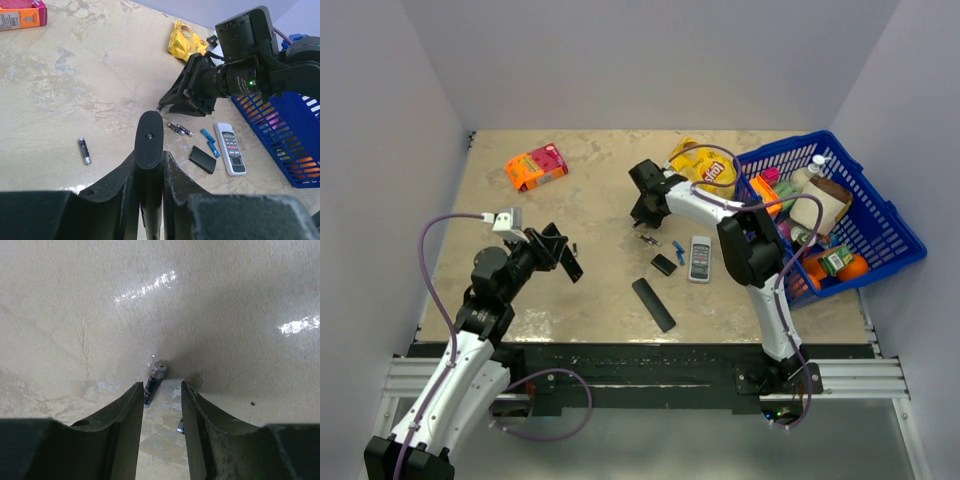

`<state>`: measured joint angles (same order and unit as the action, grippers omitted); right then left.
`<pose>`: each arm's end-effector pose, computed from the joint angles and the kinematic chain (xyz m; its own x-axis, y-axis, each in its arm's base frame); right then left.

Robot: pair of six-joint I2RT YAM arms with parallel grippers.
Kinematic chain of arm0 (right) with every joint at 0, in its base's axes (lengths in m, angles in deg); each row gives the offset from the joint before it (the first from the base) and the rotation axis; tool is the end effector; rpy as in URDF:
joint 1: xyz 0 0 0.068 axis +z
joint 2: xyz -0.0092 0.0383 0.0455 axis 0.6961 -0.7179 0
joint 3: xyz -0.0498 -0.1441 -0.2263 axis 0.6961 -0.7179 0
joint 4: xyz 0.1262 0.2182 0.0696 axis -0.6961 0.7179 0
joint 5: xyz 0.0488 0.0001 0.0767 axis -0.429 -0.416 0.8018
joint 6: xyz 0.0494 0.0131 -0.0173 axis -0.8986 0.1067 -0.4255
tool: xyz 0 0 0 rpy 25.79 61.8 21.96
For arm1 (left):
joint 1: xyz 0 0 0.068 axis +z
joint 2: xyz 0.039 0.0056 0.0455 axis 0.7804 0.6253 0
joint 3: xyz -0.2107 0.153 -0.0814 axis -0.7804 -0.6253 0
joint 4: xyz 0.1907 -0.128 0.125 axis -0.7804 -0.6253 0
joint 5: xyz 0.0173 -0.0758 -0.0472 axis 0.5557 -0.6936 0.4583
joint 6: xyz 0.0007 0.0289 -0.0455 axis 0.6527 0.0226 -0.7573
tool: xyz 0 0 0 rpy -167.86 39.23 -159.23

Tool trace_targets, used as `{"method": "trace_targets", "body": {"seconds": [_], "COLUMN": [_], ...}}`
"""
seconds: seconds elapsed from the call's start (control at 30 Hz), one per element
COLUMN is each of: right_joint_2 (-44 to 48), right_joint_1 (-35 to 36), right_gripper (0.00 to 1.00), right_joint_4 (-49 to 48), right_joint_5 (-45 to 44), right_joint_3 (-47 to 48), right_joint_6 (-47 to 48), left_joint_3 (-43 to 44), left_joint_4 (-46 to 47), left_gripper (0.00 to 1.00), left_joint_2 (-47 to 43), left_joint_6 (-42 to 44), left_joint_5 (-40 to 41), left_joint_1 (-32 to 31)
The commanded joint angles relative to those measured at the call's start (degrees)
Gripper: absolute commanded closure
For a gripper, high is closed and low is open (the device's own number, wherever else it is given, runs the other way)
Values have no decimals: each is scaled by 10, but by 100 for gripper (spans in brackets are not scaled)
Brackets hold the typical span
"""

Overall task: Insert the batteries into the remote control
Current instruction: Pick up the battery from the center of the board.

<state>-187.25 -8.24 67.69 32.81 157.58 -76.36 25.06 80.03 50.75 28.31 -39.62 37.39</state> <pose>0.3949 0.2767 0.1663 -0.7674 0.5103 -0.3881 0.3907 0.8522 0.3480 0.1520 -0.0427 0.2583 -0.3156 -0.4558 -0.8322 0.2433 0.8089 -0.5353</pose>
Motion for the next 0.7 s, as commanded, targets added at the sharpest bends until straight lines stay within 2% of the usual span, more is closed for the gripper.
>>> {"method": "trace_targets", "body": {"seconds": [0.0,0.67], "right_joint_2": [-29,-91], "right_joint_1": [-4,35], "right_gripper": [61,76], "right_joint_4": [40,86], "right_joint_5": [-40,-67], "right_joint_3": [38,139], "right_joint_6": [14,210], "left_joint_3": [31,29], "left_joint_4": [14,14], "left_gripper": [100,100], "left_joint_2": [-8,-10], "left_joint_6": [19,20], "left_joint_5": [7,7], "left_joint_1": [-1,-2]}}
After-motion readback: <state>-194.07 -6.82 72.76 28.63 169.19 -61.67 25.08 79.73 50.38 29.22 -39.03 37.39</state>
